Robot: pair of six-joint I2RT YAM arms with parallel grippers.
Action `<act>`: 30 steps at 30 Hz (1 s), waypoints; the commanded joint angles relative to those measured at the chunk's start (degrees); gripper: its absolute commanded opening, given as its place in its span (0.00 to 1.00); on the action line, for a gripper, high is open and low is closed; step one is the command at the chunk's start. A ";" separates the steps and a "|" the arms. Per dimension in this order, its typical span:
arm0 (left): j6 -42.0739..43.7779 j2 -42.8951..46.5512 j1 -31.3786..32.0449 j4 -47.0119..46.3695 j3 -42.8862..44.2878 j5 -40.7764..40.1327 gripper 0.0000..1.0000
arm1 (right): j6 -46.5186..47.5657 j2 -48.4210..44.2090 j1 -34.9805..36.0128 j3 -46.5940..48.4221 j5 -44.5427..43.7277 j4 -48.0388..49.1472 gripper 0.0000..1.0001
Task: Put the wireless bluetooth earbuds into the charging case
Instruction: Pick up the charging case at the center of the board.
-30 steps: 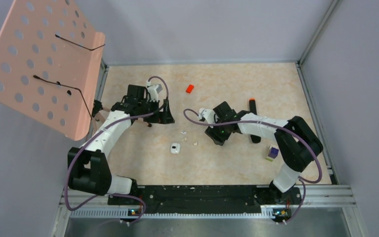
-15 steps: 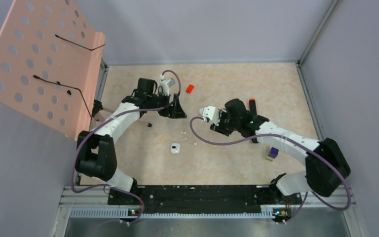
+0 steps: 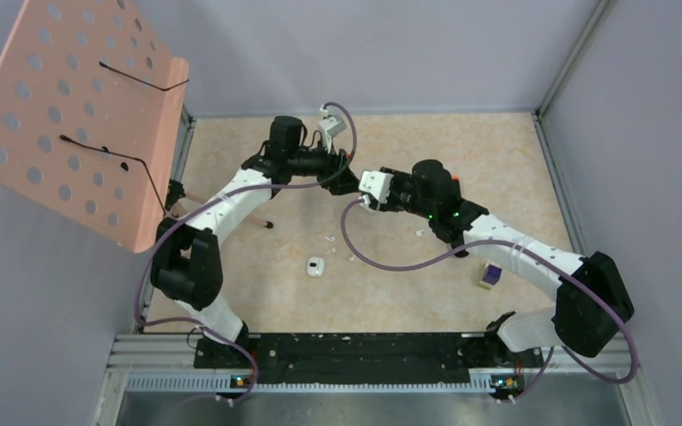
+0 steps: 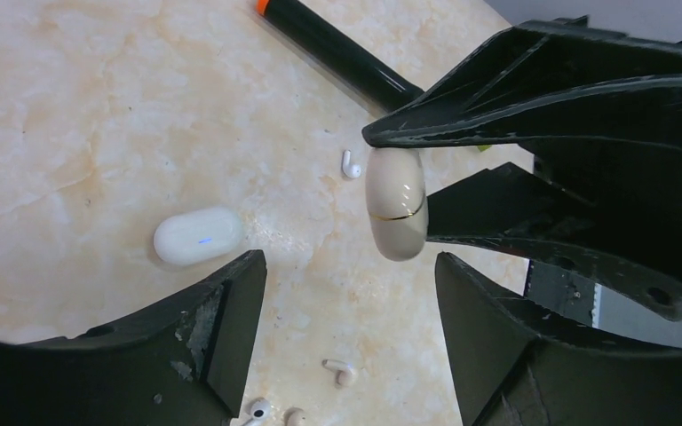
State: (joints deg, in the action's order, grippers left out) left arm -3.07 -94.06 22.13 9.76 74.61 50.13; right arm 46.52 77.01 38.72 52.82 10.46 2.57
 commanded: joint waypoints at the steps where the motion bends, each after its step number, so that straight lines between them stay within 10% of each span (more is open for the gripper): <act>1: -0.66 -2.23 0.58 -2.60 3.47 3.06 0.74 | 0.48 0.48 0.17 3.93 2.51 5.67 0.26; 22: -3.80 -6.21 1.07 -5.28 5.82 9.07 0.37 | -0.78 1.03 1.04 3.72 2.73 7.91 0.26; 30: -6.91 -8.68 0.02 -8.73 7.21 13.88 0.01 | -11.24 0.01 -1.63 6.48 5.35 4.35 0.60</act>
State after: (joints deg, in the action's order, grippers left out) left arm -8.75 -101.65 22.81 6.02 79.83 60.55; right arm 43.53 78.46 38.70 54.46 11.00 6.57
